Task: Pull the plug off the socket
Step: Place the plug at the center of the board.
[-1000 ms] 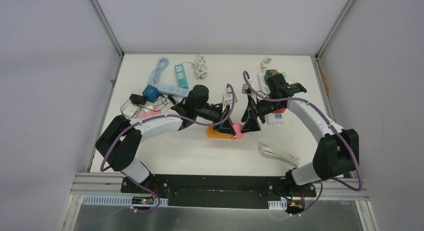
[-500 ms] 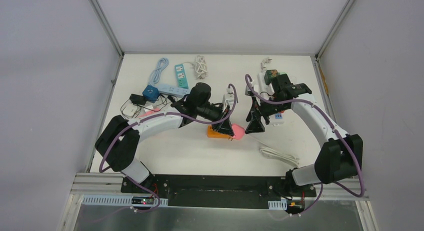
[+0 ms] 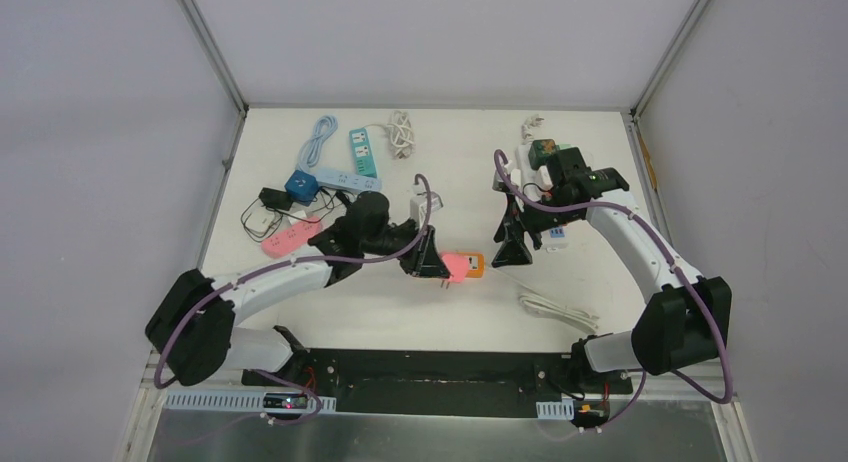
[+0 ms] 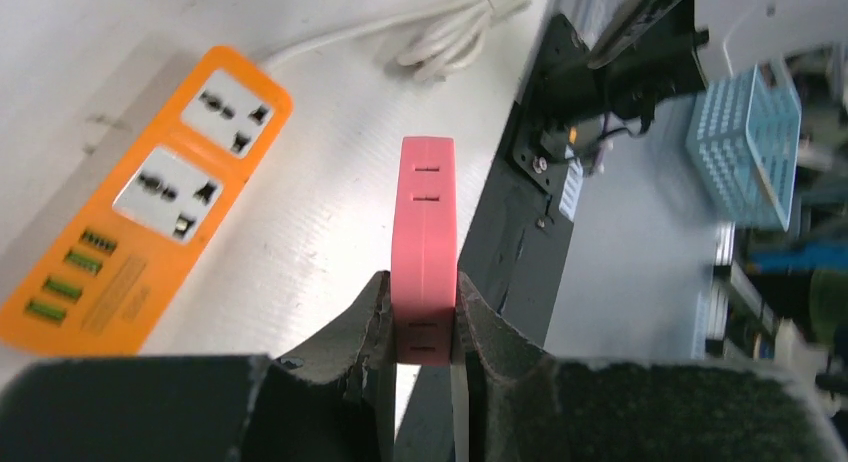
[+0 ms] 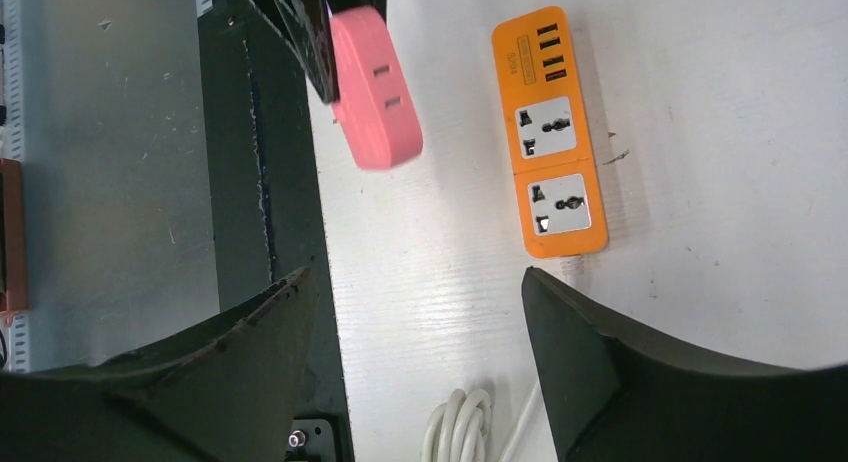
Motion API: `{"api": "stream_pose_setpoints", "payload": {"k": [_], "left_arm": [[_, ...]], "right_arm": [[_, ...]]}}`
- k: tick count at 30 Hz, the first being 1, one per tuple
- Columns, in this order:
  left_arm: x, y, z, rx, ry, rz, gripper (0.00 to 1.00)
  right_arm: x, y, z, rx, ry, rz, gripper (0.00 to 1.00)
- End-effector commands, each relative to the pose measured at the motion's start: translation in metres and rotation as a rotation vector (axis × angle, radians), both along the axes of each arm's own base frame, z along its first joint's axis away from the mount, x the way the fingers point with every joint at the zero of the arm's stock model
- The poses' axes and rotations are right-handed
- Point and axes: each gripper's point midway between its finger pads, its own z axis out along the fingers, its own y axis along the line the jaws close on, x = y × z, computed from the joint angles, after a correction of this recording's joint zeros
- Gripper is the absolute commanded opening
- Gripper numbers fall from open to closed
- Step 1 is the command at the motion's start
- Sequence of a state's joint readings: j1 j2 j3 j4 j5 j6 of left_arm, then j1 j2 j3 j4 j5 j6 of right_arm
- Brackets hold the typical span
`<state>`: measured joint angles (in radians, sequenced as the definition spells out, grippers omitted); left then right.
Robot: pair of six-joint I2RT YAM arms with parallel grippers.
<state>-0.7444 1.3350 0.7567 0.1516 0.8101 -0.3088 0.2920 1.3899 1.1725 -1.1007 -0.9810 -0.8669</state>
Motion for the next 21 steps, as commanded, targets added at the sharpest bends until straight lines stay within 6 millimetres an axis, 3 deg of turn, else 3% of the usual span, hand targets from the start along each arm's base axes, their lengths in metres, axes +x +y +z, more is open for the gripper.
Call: {"api": "stream_pose_setpoints", "payload": {"k": [1, 11, 17, 21], "left_arm": [[0.021, 0.032, 0.020, -0.080, 0.050, 0.301, 0.00], [0.056, 0.160, -0.035, -0.118, 0.346, 0.888, 0.00], [0.067, 0.210, -0.064, 0.020, 0.400, 1.156, 0.00], [0.073, 0.231, -0.083, 0.076, 0.452, 1.271, 0.00]], "right_arm": [[0.003, 0.002, 0.020, 0.045, -0.079, 0.018, 0.78], [0.002, 0.003, 0.018, 0.049, -0.070, 0.021, 0.77], [0.003, 0.003, 0.017, 0.048, -0.066, 0.022, 0.77], [0.003, 0.003, 0.016, 0.048, -0.063, 0.021, 0.77]]}}
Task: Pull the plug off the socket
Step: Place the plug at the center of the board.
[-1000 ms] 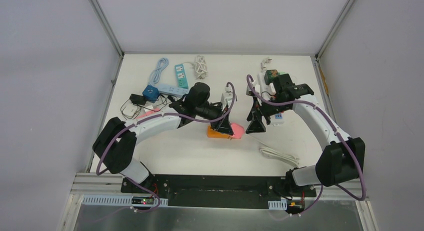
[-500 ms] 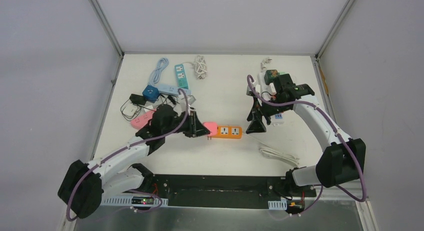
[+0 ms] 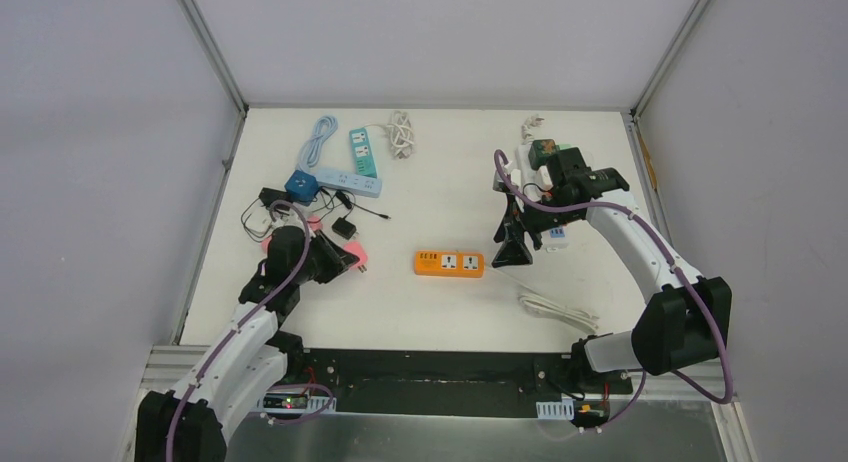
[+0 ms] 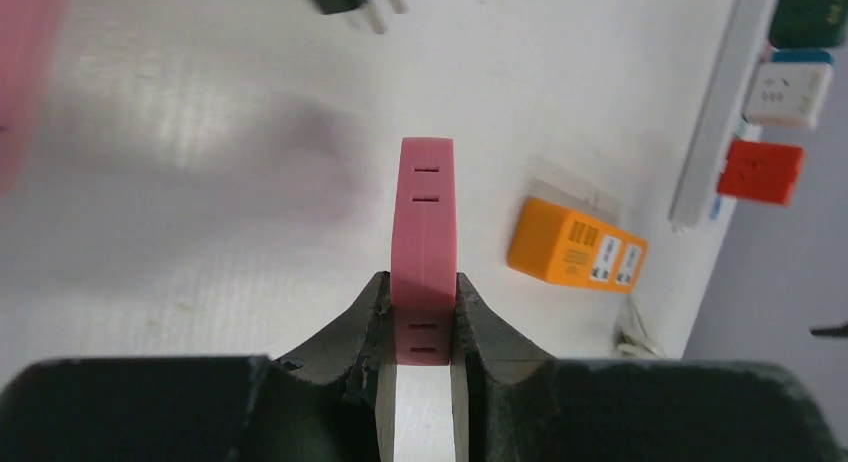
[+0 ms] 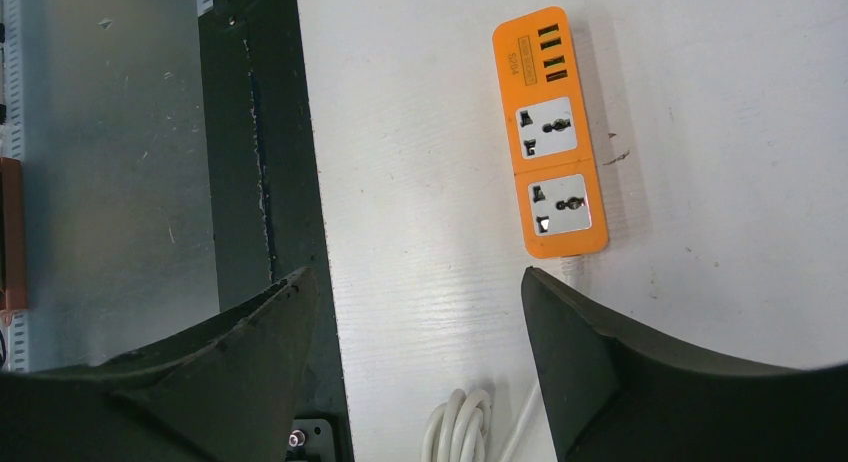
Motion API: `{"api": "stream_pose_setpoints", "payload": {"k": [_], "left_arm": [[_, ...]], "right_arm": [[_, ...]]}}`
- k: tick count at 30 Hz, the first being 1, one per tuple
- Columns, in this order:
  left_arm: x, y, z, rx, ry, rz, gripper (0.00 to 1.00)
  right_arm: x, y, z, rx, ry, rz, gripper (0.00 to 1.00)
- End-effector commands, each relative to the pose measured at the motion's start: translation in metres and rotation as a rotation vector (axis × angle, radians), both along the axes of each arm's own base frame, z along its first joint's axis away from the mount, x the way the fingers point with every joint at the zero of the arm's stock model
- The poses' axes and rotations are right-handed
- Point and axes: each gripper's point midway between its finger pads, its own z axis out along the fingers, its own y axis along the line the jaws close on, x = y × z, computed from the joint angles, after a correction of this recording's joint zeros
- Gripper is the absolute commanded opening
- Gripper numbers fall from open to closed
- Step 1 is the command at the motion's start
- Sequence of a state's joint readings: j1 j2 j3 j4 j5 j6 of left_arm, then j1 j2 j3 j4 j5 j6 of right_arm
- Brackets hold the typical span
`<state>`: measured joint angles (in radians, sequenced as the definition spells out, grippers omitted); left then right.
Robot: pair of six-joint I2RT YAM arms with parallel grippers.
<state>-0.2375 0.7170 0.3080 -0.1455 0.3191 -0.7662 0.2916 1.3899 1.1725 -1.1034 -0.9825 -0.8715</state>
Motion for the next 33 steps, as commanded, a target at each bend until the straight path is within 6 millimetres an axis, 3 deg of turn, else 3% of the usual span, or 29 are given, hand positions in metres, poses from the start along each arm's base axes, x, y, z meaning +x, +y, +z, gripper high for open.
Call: {"api": "stream_pose_setpoints", "payload": {"k": [1, 9, 22, 23, 30, 33], "left_arm": [[0.013, 0.030, -0.012, 0.054, 0.086, 0.176, 0.00], [0.027, 0.062, -0.023, 0.134, 0.114, 0.346, 0.00], [0.036, 0.073, -0.041, 0.149, 0.168, 0.395, 0.01], [0.036, 0.074, -0.042, 0.150, 0.171, 0.401, 0.05], [0.034, 0.079, -0.049, 0.148, 0.210, 0.437, 0.60], [0.032, 0.081, -0.049, 0.151, 0.221, 0.454, 0.71]], "right_arm": [[0.003, 0.004, 0.016, 0.047, -0.061, 0.019, 0.77], [0.004, 0.004, 0.014, 0.042, -0.056, 0.018, 0.77], [0.005, 0.003, 0.014, 0.040, -0.058, 0.017, 0.77], [0.005, 0.003, 0.014, 0.041, -0.058, 0.018, 0.77], [0.005, 0.003, 0.014, 0.041, -0.060, 0.017, 0.77], [0.005, 0.003, 0.014, 0.041, -0.061, 0.017, 0.77]]}}
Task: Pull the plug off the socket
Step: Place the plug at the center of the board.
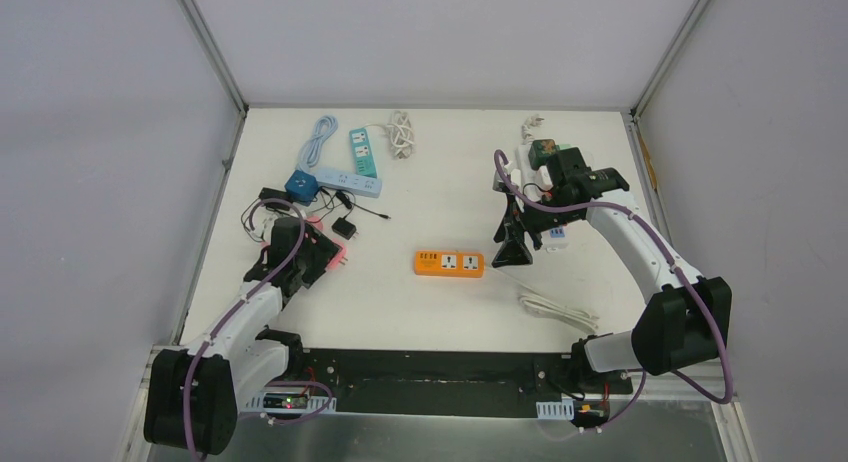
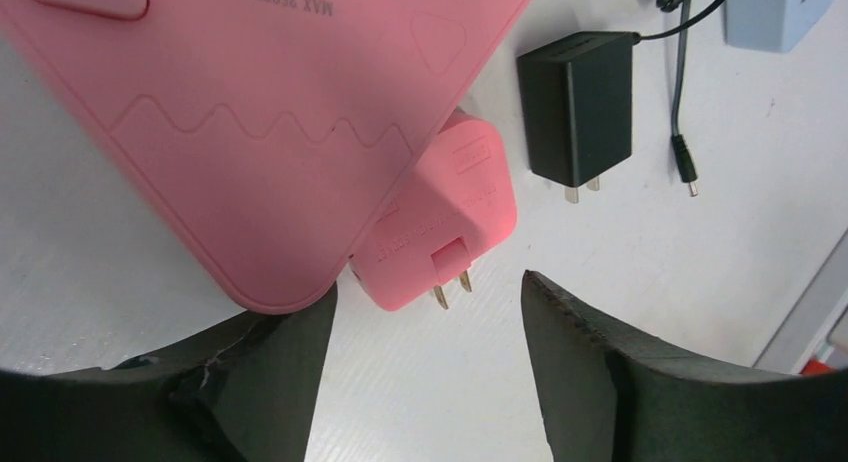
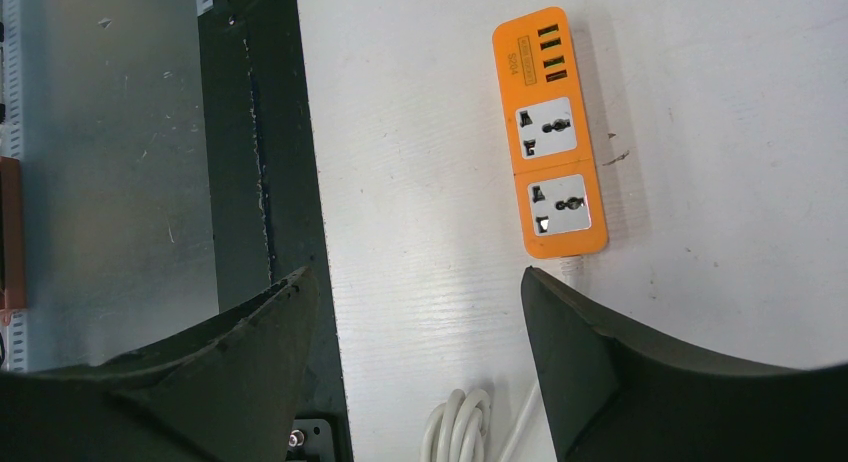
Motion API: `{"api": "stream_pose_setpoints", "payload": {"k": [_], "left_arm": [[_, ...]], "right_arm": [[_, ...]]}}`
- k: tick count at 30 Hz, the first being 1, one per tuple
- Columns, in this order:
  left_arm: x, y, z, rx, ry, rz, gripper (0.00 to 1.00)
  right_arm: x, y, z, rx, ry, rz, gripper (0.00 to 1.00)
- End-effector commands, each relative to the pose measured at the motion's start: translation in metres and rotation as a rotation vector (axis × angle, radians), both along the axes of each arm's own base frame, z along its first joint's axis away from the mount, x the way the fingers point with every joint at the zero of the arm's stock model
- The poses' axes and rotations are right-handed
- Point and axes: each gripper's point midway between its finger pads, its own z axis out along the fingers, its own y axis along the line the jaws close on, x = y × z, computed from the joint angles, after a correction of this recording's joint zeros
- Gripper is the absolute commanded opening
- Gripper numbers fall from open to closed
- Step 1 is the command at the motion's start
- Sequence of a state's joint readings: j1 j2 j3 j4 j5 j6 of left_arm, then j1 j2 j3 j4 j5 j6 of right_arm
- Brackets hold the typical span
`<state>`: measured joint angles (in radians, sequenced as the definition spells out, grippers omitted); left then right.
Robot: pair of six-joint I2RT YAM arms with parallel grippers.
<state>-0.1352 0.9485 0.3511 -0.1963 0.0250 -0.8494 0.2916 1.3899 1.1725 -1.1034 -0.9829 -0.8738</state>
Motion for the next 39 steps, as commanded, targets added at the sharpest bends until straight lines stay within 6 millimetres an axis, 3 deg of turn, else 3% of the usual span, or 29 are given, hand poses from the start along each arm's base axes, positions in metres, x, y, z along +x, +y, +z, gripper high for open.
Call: {"api": "stream_pose_setpoints", "payload": {"k": [1, 8, 12, 25, 39], "left_arm": [[0.003, 0.011, 0.007, 0.011, -0.002, 0.065, 0.74], [-0.006, 0.010, 0.021, -0.028, 0.017, 0.101, 0.93], [-0.012, 0.007, 0.034, -0.048, 0.026, 0.095, 0.99], [-0.027, -0.015, 0.089, -0.109, -0.006, -0.053, 0.99], [-0.035, -0.057, 0.186, -0.118, -0.209, -0.445, 0.99]], "right_arm": [[0.005, 0.003, 0.015, 0.040, -0.061, 0.015, 0.77], [0.005, 0.002, 0.015, 0.037, -0.068, 0.015, 0.77], [0.005, 0.001, 0.015, 0.032, -0.077, 0.015, 0.77], [0.001, -0.001, 0.023, 0.035, -0.122, 0.021, 0.77], [-0.003, -0.004, 0.039, 0.040, -0.202, 0.015, 0.78]]}}
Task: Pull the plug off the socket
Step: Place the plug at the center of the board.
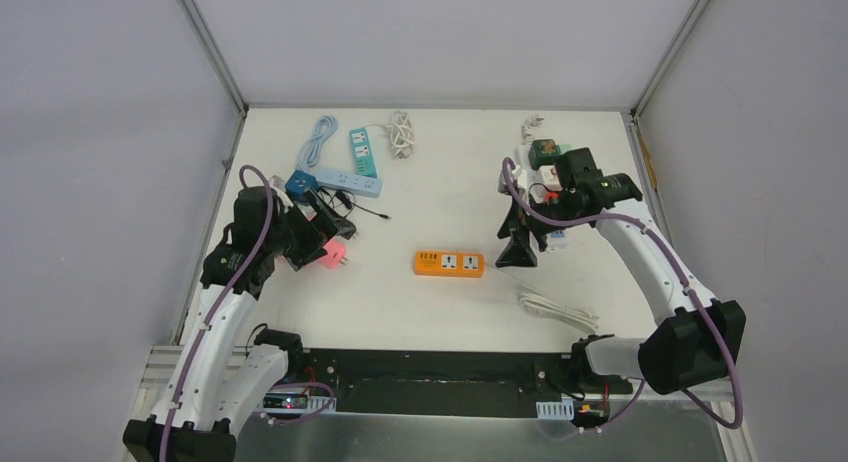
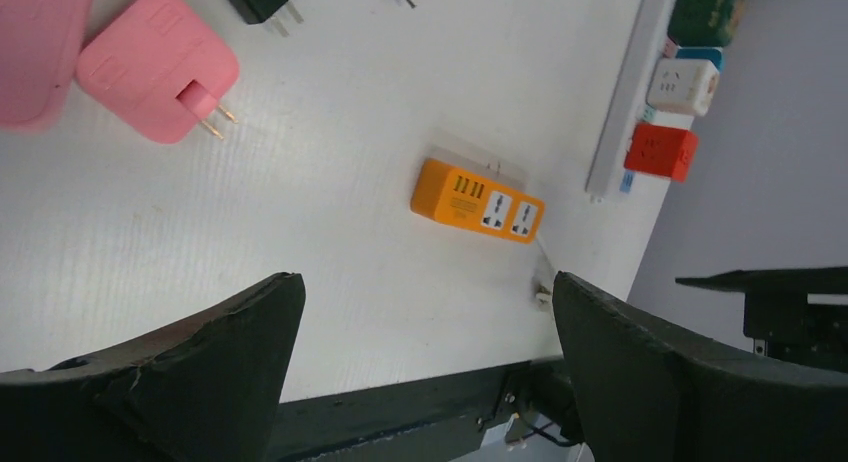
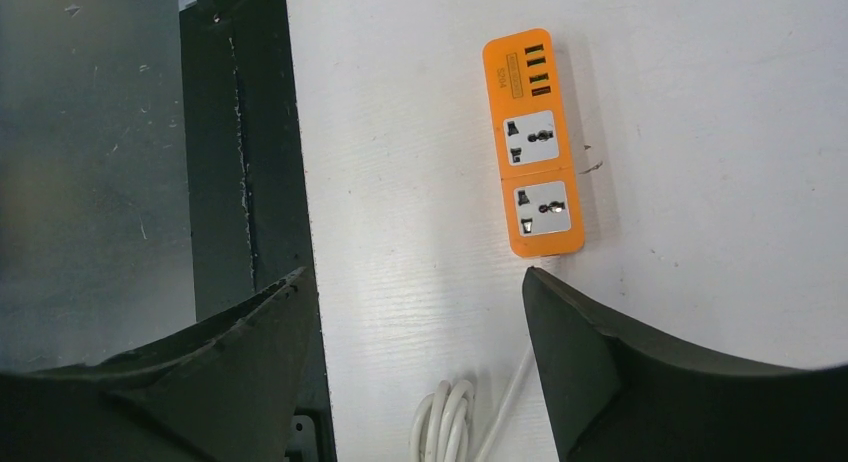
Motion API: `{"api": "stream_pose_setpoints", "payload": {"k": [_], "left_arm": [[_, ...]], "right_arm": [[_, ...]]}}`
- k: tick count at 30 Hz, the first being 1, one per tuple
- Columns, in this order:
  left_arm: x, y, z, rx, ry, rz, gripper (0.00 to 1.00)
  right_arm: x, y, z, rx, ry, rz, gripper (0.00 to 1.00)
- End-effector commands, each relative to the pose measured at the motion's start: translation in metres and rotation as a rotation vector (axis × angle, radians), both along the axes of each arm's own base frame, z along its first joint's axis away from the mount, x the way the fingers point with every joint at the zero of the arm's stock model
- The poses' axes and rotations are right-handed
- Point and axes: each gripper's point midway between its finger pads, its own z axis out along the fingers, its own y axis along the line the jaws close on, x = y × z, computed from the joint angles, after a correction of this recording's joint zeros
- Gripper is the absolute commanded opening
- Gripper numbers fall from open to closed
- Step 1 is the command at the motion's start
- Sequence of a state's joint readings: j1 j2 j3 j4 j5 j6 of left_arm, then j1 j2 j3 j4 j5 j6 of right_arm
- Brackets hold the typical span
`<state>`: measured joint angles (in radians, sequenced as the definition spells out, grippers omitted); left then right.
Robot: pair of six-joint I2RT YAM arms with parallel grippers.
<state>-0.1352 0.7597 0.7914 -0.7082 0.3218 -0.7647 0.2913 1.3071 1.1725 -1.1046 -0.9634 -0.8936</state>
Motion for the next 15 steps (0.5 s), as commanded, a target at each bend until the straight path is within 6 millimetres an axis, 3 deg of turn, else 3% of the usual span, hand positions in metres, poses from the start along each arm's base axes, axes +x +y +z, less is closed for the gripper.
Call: {"api": "stream_pose_setpoints", "payload": {"k": [1, 6, 15], "left_arm": [[-0.004, -0.015, 0.041, 0.013, -0.130, -0.179, 0.99], [0.000, -0.033, 0.071, 0.014, -0.245, -0.351, 0.99], [0.042, -0.051, 0.110, 0.010, -0.489, -0.464, 0.99]], "right_arm": [[0.001, -0.001, 0.024, 0.028, -0.109, 0.009, 0.79], [0.003, -0.005, 0.030, 0.008, -0.152, -0.010, 0.79], [0.003, -0.012, 0.042, -0.036, -0.168, -0.029, 0.83]]}}
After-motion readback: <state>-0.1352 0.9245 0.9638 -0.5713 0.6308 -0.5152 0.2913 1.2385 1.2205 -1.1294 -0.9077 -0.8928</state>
